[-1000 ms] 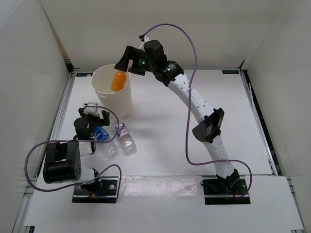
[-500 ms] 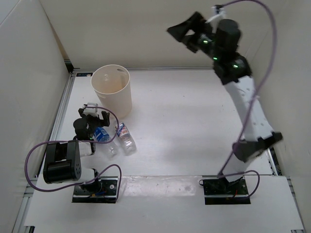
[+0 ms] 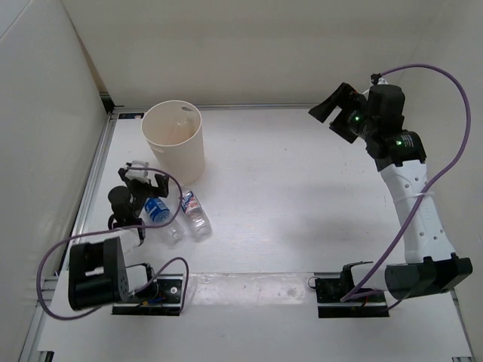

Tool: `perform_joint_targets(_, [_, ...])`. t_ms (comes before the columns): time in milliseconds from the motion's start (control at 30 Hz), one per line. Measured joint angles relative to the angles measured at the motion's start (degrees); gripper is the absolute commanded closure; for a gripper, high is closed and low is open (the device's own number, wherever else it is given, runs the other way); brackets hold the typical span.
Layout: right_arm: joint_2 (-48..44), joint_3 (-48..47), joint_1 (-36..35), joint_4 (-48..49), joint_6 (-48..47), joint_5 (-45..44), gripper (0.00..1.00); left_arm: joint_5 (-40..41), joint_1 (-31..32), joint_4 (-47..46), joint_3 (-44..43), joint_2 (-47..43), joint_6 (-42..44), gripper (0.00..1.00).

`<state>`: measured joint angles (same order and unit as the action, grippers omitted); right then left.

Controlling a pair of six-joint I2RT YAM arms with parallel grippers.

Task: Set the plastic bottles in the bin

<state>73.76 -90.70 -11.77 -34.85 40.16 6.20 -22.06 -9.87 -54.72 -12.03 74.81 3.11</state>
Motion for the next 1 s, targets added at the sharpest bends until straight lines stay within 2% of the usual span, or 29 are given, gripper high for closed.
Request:
perform_joint_targets(133, [-2.36, 1.49, -0.52, -1.57, -3.76, -1.01, 0.1, -1.25, -0.52, 8.72, -2.05, -11.21, 0.33, 0.0])
perform_joint_targets(300, [-13.22, 5.01, -8.31, 0.28, -10.75, -9.81, 0.1, -1.79, -0.52, 14.56, -2.86, -22.51, 0.52, 0.0])
perform_joint_targets(467, [-19.02, 10.97, -9.77, 2.45, -11.65, -14.75, 0.1, 1.25, -0.52, 27.41, -5.86, -33.68, -0.94, 0.0])
perform_joint_targets(633, [-15.43, 13.75, -17.79, 3.56, -14.34, -20.0, 0.1, 15.8, -0.5, 43.32, -11.78, -44.61, -10.84, 0.0])
perform_joint_targets(767, [-12.98, 13.88, -25.16, 4.33, -18.4, -24.68, 0.1, 26.16, -0.52, 57.13, -17.92, -49.75, -17.22, 0.0])
perform_joint_targets(867, [-12.87, 13.88, -29.2, 5.42, -21.2, -27.85, 0.1, 31.95, -0.52, 68.98, -22.62, -49.53, -24.65, 0.0])
perform_joint_targets(1000, [-12.85, 13.88, -30.25, 5.92, -22.77, -30.8, 0.1, 37.86, -1.07, 85.85, -31.43, -43.65, -34.25, 0.0])
